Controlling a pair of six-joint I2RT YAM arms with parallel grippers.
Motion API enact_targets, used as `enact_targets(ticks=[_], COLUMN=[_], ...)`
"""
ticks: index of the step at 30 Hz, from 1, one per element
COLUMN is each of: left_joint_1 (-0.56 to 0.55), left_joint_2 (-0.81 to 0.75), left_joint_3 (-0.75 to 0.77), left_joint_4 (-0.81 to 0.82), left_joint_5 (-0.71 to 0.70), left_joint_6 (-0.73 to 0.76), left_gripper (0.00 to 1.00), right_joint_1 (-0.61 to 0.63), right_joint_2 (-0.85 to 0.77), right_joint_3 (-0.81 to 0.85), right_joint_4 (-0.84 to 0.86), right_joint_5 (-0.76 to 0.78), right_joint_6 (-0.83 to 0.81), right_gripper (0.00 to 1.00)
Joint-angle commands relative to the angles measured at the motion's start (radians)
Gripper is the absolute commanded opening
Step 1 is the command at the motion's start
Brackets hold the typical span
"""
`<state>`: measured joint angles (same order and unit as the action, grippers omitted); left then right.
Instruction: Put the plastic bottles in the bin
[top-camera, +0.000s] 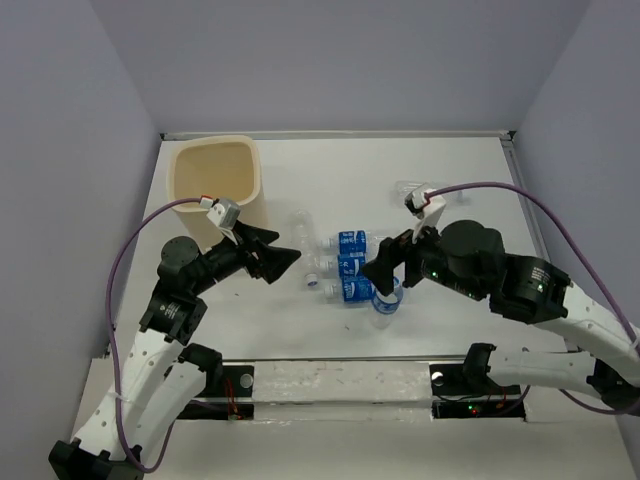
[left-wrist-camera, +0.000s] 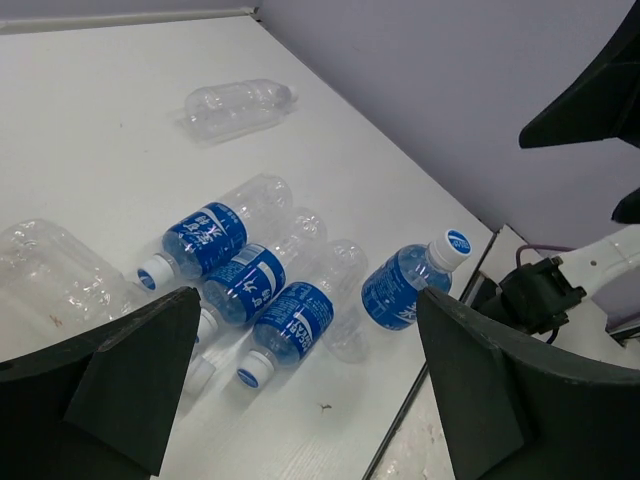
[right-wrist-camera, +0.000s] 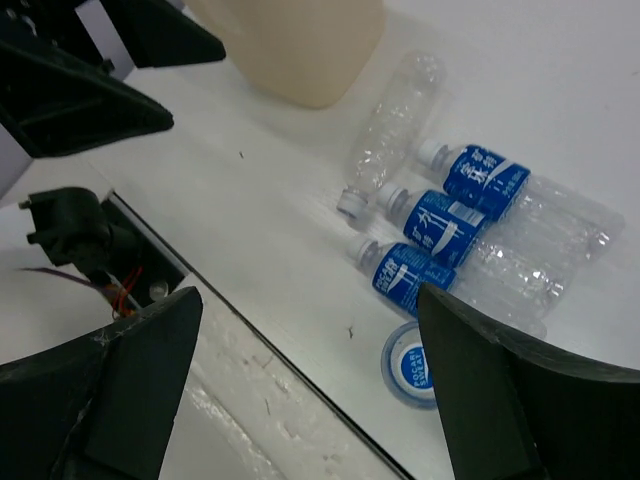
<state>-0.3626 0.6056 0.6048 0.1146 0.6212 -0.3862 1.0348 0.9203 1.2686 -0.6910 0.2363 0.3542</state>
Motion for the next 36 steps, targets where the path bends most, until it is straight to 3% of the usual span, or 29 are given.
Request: enact_targets(ticks=[1,5,11,17,25,36], left_joint_1=[-0.001,-0.001,-0.001,-0.002,-0.002,-0.001], left_joint_2=[-0.015,-0.018,-0.009,-0.014,-0.009,-0.007], left_joint_3=[0.041,0.044,0.041,0.036,0.036,0.033], left_joint_4=[0.027,0.016,0.014,0.023,0.016,0.016], left_joint_5=[0.035,0.031,0.031,0.028,0.017,0.018], left_joint_6=[0.015,0.024,0.023,0.02,0.02,0.017], left_gripper=[0.99,0.99,0.99,0.99,0.99,0.99], right_joint_1=[0.116,0.244,0.255,0.255,0.255,0.255], right_joint_2=[0.029,0.091,0.042,0.112,0.126,0.137], right_joint_3=[0.018,0.018,-0.017,-0.017,-0.083,-0.169], right_joint_4=[-0.126,-0.209,-0.215,-0.315,-0.266,-0.234], right_joint_5=[0.213,0.42,0.509,0.494,0.475,0.549], right_joint_6=[0.066,0.138,0.184,0.262,0.27,0.344], right_gripper=[0.94,0.98,1.0,1.0,1.0,0.84])
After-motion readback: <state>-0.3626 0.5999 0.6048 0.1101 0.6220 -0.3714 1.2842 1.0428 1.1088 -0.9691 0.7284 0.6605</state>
